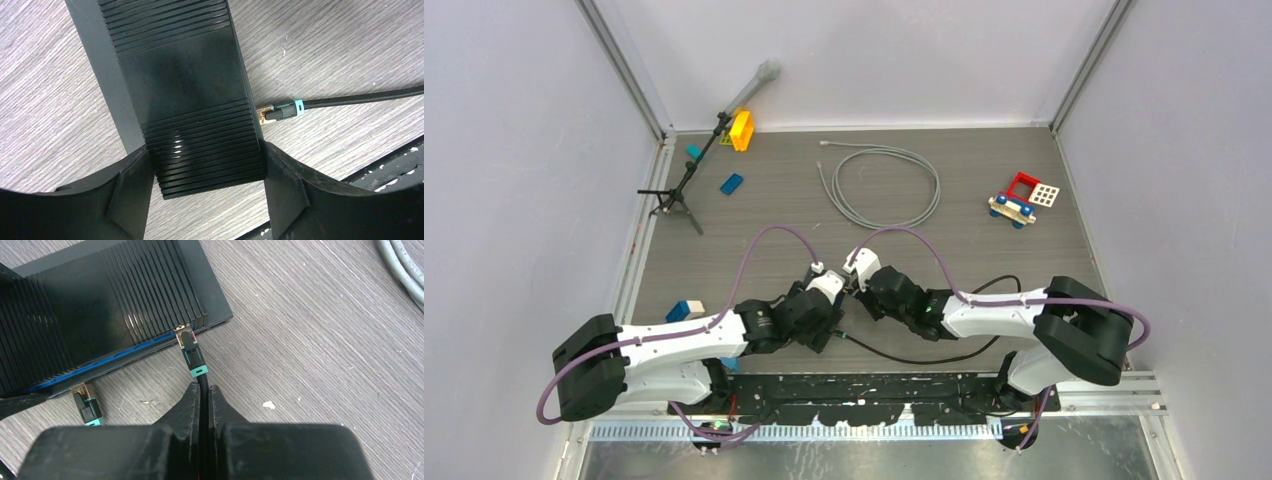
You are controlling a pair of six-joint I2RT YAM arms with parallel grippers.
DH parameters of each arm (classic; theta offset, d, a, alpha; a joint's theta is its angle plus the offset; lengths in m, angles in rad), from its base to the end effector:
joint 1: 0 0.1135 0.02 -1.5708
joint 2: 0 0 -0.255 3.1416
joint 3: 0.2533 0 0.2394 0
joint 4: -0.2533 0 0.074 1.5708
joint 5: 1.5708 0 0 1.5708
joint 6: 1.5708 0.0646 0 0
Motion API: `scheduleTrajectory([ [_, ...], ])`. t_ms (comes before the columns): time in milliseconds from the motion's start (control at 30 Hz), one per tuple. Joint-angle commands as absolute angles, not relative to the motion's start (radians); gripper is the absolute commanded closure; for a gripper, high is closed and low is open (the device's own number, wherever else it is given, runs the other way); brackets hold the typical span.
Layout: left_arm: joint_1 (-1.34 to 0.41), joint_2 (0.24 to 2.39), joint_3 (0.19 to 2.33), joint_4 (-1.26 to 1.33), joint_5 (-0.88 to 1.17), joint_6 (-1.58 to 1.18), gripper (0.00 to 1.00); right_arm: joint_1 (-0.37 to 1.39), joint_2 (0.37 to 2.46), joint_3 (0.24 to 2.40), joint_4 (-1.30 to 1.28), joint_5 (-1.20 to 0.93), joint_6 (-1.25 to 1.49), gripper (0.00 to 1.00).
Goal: Insert the plug into the switch port
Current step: Insert the connector into the switch port.
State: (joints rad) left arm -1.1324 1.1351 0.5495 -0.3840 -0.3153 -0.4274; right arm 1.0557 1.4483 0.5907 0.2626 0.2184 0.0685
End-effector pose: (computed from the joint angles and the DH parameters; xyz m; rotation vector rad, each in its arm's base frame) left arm 0.1095 -0.1864 0.1549 0.7438 2.3768 -0.2611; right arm 0.1596 0.2536 0.1537 -0.9192 1.9757 0.4135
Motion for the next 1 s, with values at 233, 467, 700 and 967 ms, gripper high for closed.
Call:
scheduleTrajectory([
  [233, -1.239, 1.167, 0.549, -0.206, 0.182, -0.336, 1.00, 1.090, 1.485, 0.744, 0.742, 0.083, 0.162, 1.00],
  [467, -1.240, 1.177, 0.553, -0.203, 0.200, -0.331, 1.00, 1.123, 1.489, 0.761, 0.734, 0.093, 0.135, 0.99],
  [700, -1.240, 1.171, 0.557, -0.239, 0.100, -0.363, 1.00, 1.103, 1.400, 0.722, 0.590, 0.109, 0.045, 1.00],
  [967, -1.215, 1.174, 0.577, -0.327, -0.095, -0.442, 1.00, 1.112, 1.310, 0.562, 0.534, 0.049, 0.051, 1.00],
])
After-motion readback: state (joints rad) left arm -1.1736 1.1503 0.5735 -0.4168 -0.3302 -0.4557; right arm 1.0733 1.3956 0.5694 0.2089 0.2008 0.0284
